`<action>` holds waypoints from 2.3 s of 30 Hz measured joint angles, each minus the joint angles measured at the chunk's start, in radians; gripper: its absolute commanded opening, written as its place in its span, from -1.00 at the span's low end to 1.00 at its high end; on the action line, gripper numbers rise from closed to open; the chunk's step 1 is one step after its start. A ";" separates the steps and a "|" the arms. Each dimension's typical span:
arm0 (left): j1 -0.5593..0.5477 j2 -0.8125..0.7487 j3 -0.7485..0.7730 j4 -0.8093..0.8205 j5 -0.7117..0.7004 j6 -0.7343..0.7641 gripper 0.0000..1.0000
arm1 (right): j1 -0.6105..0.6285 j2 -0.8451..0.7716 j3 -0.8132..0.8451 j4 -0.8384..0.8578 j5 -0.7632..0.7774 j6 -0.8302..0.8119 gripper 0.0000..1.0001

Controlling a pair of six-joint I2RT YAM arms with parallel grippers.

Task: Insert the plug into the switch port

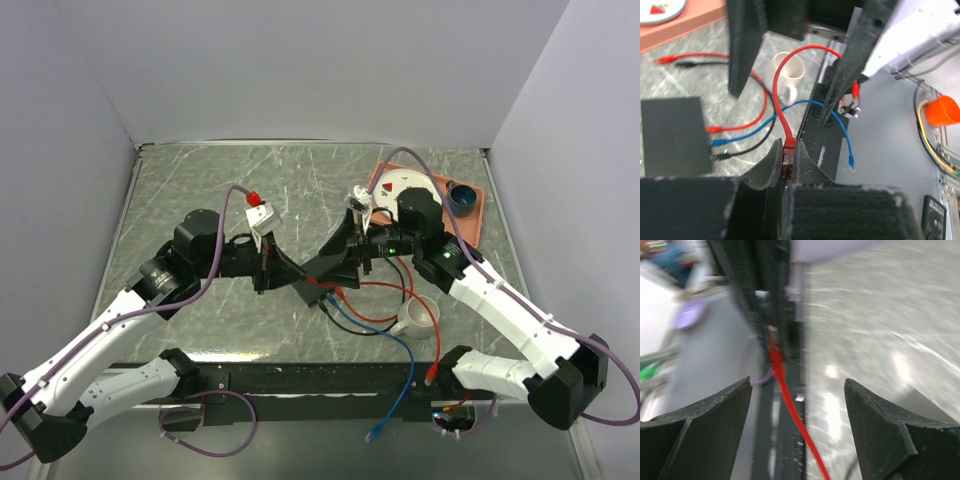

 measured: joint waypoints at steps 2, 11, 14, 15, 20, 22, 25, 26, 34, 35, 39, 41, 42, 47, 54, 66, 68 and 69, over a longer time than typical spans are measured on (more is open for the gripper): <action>0.000 0.018 0.012 -0.018 -0.038 -0.018 -0.99 | 0.011 -0.038 -0.006 -0.056 0.131 -0.030 0.65; 0.000 0.093 0.064 -0.072 -0.170 -0.158 -0.99 | 0.272 -0.212 -0.026 -0.098 0.748 -0.156 0.56; 0.000 0.108 0.086 -0.084 -0.200 -0.213 -0.99 | 0.369 -0.206 -0.040 -0.082 0.913 -0.195 0.53; 0.000 0.112 0.092 -0.089 -0.204 -0.225 -0.99 | 0.389 -0.201 -0.044 -0.081 0.948 -0.207 0.53; 0.000 0.122 0.108 -0.101 -0.228 -0.296 -0.99 | 0.468 -0.168 -0.089 -0.046 1.114 -0.261 0.48; 0.000 0.125 0.108 -0.102 -0.228 -0.313 -0.99 | 0.475 -0.166 -0.102 -0.033 1.143 -0.275 0.47; 0.000 0.129 0.108 -0.103 -0.227 -0.329 -0.99 | 0.476 -0.166 -0.106 -0.006 1.175 -0.287 0.42; 0.000 0.129 0.108 -0.103 -0.227 -0.334 -0.99 | 0.475 -0.166 -0.106 0.005 1.181 -0.290 0.40; 0.000 0.129 0.108 -0.103 -0.228 -0.343 -0.99 | 0.476 -0.163 -0.117 0.040 1.181 -0.294 0.31; 0.000 0.129 0.108 -0.102 -0.228 -0.343 -0.99 | 0.477 -0.161 -0.117 0.043 1.177 -0.294 0.29; 0.000 0.129 0.108 -0.103 -0.228 -0.343 -0.99 | 0.477 -0.150 -0.117 0.051 1.156 -0.294 0.17; 0.000 0.129 0.108 -0.103 -0.227 -0.343 -0.99 | 0.477 -0.144 -0.117 0.053 1.142 -0.294 0.03; 0.000 0.129 0.108 -0.103 -0.227 -0.343 -0.99 | 0.477 -0.140 -0.117 0.054 1.137 -0.294 -0.03; 0.000 0.129 0.108 -0.100 -0.229 -0.346 -0.99 | 0.478 -0.124 -0.117 0.055 1.102 -0.288 -0.87; 0.003 0.128 0.108 -0.104 -0.229 -0.351 -0.81 | 0.481 -0.121 -0.117 0.049 1.083 -0.298 -1.00; 0.000 0.065 0.108 -0.124 -0.351 -0.334 0.99 | 0.481 -0.130 -0.137 0.050 1.072 -0.288 -1.00; 0.000 0.046 0.108 -0.126 -0.389 -0.333 0.99 | 0.481 -0.138 -0.152 0.048 1.078 -0.285 -1.00; 0.000 0.039 0.108 -0.126 -0.405 -0.333 0.99 | 0.481 -0.145 -0.160 0.045 1.085 -0.285 -1.00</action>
